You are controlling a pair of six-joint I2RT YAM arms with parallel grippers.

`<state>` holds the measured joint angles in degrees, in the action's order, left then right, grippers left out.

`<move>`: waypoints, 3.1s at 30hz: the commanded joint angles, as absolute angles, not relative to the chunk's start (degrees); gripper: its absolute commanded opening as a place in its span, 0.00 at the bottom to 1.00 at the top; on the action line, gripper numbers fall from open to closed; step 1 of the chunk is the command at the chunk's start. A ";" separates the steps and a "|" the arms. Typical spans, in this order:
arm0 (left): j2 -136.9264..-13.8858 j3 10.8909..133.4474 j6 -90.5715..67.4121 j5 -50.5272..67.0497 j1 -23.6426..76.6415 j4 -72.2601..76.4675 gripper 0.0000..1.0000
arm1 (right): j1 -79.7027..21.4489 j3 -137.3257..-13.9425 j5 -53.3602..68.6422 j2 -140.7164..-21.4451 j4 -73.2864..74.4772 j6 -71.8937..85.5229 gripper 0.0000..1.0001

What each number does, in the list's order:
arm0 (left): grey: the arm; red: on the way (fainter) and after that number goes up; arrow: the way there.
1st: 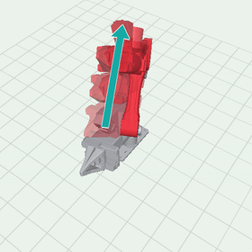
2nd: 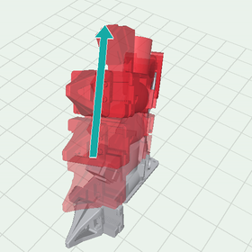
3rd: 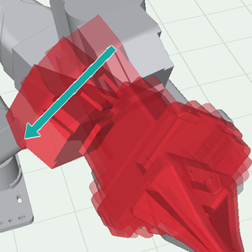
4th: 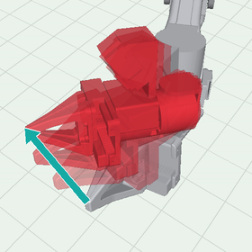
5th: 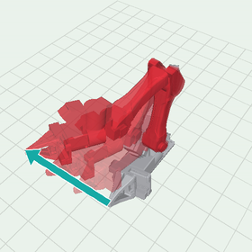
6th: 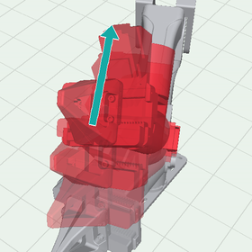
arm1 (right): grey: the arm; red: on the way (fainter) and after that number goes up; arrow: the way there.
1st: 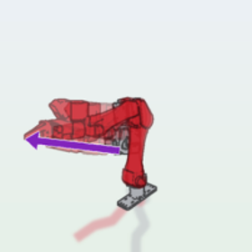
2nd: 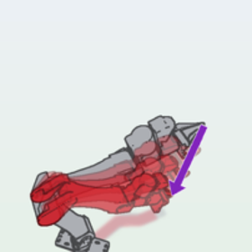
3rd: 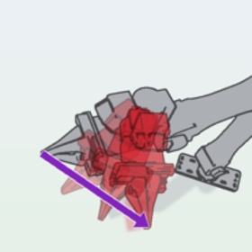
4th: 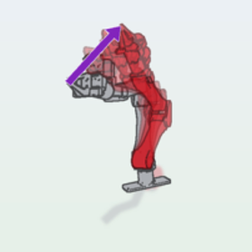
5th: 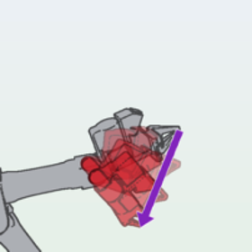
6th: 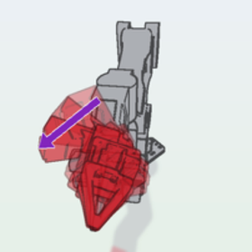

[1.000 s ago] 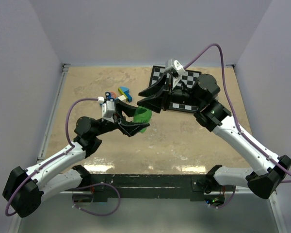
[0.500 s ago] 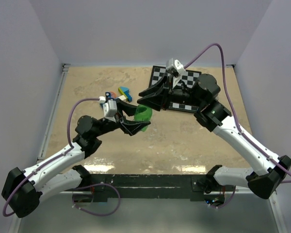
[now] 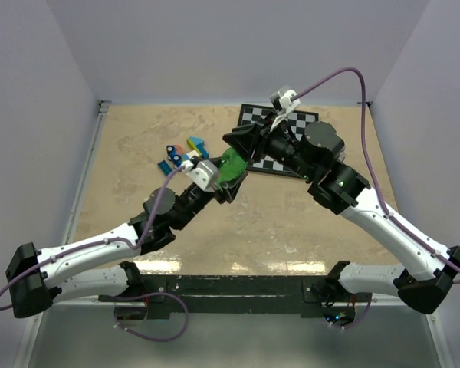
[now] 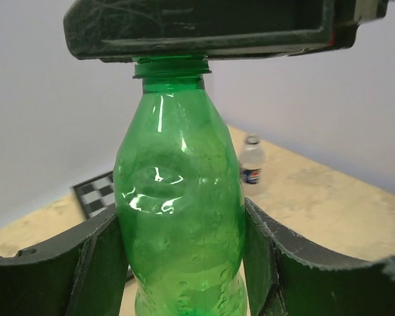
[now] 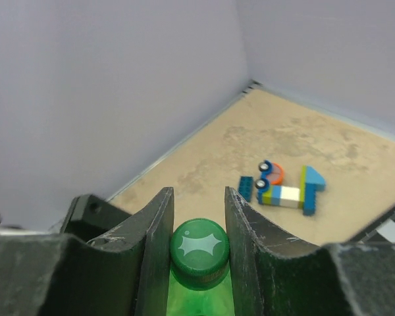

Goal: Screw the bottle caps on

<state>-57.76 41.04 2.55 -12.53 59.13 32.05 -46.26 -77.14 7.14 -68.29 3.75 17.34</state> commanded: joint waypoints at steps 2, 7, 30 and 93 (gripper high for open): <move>-63.36 47.81 21.68 -28.45 67.66 45.60 0.00 | -51.06 -79.10 -16.85 -73.65 18.18 22.31 0.00; -71.43 49.13 35.57 -39.97 72.59 57.29 0.00 | -53.17 -78.32 -22.93 -74.80 18.90 26.53 0.00; -56.61 41.66 2.92 -12.17 54.95 24.27 0.00 | -35.62 -77.61 20.88 -62.93 -4.65 22.24 0.77; -57.31 49.21 -0.27 12.25 50.70 28.22 0.00 | -37.08 -75.85 31.23 -69.96 -0.81 13.72 0.00</move>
